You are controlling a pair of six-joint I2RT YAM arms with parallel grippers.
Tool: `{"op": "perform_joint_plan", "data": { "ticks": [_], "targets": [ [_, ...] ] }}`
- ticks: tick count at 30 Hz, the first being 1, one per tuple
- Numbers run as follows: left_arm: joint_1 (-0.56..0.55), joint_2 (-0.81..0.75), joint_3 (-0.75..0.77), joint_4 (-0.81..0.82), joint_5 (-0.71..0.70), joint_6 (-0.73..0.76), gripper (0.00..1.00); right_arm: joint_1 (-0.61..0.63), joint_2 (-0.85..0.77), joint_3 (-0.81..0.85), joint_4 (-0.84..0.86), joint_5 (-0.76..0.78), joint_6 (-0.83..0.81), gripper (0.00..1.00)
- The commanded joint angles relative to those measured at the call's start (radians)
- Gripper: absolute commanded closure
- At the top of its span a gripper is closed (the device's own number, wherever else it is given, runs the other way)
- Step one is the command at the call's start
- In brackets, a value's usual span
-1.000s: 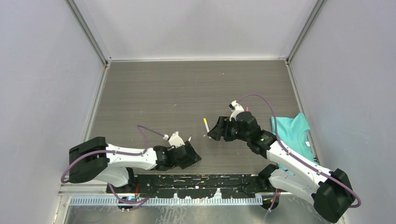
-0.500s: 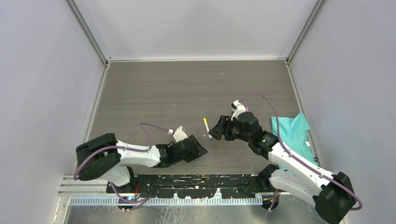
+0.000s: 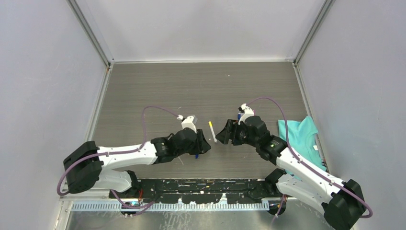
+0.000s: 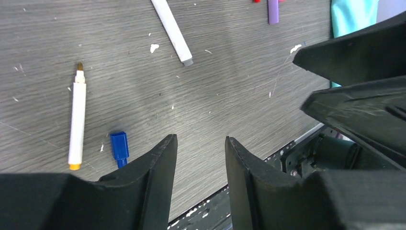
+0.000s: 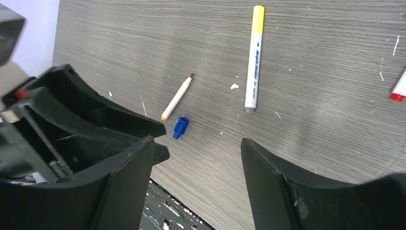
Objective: Insert the pens into the pen caps
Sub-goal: Pick up the pen cap at the center of the board.
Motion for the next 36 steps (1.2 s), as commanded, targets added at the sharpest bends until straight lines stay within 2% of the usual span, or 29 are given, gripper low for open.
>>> {"op": "perform_joint_plan", "data": {
  "ticks": [1,5,11,23,36],
  "targets": [
    [0.002,-0.015,0.104,-0.306,-0.024,0.150,0.58,0.001,-0.007,0.004,0.020,0.025,0.011,0.28],
    [-0.018,0.000,0.132,-0.403,-0.039,0.123,0.62,0.001,0.000,0.005,0.024,0.025,0.019,0.28],
    [-0.032,0.042,0.143,-0.437,-0.042,0.067,0.63,0.002,0.006,0.004,0.031,0.025,0.024,0.28],
    [-0.047,0.130,0.174,-0.408,-0.043,0.079,0.59,0.002,-0.006,-0.009,0.031,0.028,0.028,0.28],
    [-0.049,0.216,0.204,-0.410,-0.052,0.109,0.63,0.002,0.004,-0.013,0.031,0.030,0.027,0.28]
  ]
}}
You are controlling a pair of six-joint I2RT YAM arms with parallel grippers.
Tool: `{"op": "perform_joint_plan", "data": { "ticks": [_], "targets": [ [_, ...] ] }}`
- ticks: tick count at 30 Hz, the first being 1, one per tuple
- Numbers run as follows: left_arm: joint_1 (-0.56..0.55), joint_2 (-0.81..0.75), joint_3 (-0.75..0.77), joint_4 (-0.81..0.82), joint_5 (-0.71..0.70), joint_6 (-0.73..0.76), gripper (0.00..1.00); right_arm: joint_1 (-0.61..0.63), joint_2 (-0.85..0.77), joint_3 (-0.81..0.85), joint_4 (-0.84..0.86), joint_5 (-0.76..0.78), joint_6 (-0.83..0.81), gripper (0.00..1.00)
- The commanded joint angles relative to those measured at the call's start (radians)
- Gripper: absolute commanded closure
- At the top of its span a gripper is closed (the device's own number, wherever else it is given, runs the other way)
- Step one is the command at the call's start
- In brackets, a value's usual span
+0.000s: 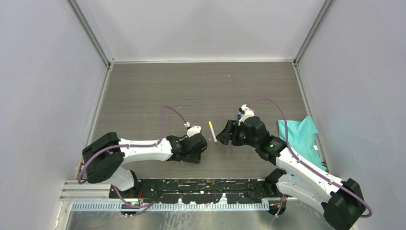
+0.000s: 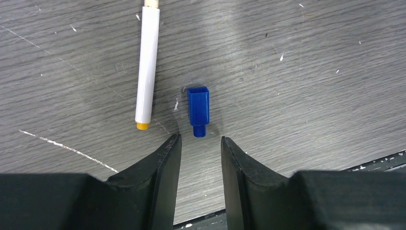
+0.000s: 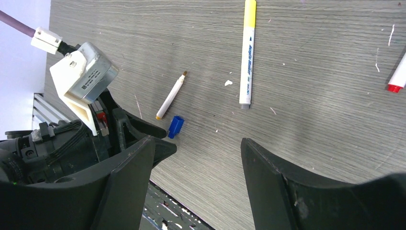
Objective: Insert the pens into the pen caps
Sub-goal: Pick up the pen cap at the center of the board.
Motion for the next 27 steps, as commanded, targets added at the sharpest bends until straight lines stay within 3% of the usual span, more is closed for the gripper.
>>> {"op": "perform_joint_plan", "data": {
  "ticks": [1,11,18,22,27],
  "targets": [
    [-0.003,0.016,0.046,0.014,-0.031,0.027,0.63,0.001,-0.003,0.001,0.037,0.015,0.008,0.28],
    [-0.003,0.055,0.064,0.005,-0.049,0.043,0.67,0.001,0.004,0.001,0.039,0.017,0.004,0.28],
    [-0.003,0.072,0.080,-0.006,-0.065,0.051,0.83,0.001,0.007,0.005,0.038,0.016,0.002,0.28],
    [-0.003,0.058,0.069,0.001,-0.071,0.071,0.98,0.000,0.007,0.010,0.029,-0.020,-0.010,0.28],
    [-0.004,-0.036,-0.027,0.199,-0.008,0.214,1.00,-0.046,0.009,0.019,0.012,-0.209,-0.038,0.27]
  ]
}}
